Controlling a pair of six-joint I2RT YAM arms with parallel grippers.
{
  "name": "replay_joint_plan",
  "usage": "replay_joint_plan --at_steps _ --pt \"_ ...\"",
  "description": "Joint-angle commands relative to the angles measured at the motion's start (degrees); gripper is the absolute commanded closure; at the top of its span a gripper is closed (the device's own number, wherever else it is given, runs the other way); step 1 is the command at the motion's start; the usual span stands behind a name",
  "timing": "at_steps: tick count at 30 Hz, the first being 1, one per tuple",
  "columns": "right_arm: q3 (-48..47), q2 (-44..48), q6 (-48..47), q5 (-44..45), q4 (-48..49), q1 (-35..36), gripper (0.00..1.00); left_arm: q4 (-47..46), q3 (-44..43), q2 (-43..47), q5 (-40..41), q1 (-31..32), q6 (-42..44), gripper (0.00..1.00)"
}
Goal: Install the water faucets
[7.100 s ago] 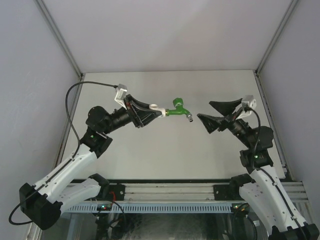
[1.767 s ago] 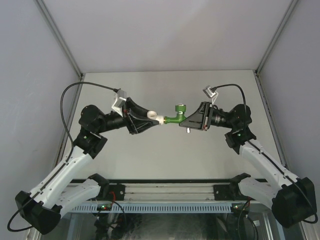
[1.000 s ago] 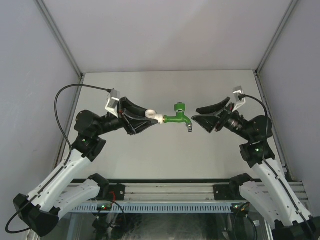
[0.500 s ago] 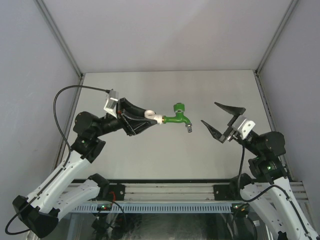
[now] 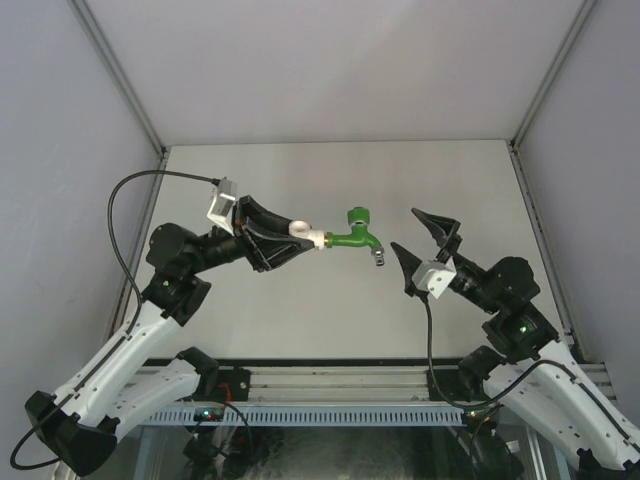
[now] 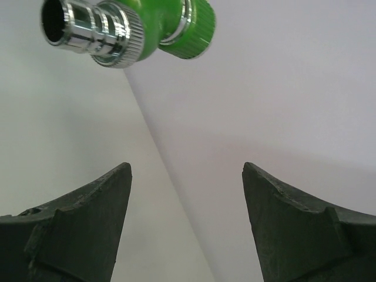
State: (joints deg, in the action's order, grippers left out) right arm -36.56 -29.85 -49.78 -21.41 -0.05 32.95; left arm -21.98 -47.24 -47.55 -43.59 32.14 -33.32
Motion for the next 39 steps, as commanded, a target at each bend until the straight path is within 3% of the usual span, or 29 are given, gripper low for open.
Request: replay_joint_plan --at_steps 1,8,24,28,33,39 --pt "-0.11 -1.17 -6.46 2.60 2.37 2.78 0.25 -3.37 0.86 1.35 1.14 0.29 -1.30 1.00" --pt "0.82 -2.45 -14.11 3.54 5.48 6.91 0.24 -3.37 0.41 0.28 1.26 0.42 -2.74 1.00" --pt "0.38 -10.21 -21.23 1.90 19.94 12.98 0.26 -3.58 0.62 -2.92 1.28 1.05 -6.61 1.00" --pt "0.25 -11.39 -21.77 2.27 20.40 14.89 0.36 -3.50 0.32 -3.69 1.31 1.43 -6.94 1.00" --pt "0.13 -12.08 -20.85 1.31 20.40 15.71 0.56 -3.60 0.25 -4.38 1.23 1.80 -7.11 1.00" --pt "-1.77 -11.84 -16.33 1.35 16.32 15.76 0.89 -3.59 0.07 -4.97 0.59 2.13 -6.72 1.00"
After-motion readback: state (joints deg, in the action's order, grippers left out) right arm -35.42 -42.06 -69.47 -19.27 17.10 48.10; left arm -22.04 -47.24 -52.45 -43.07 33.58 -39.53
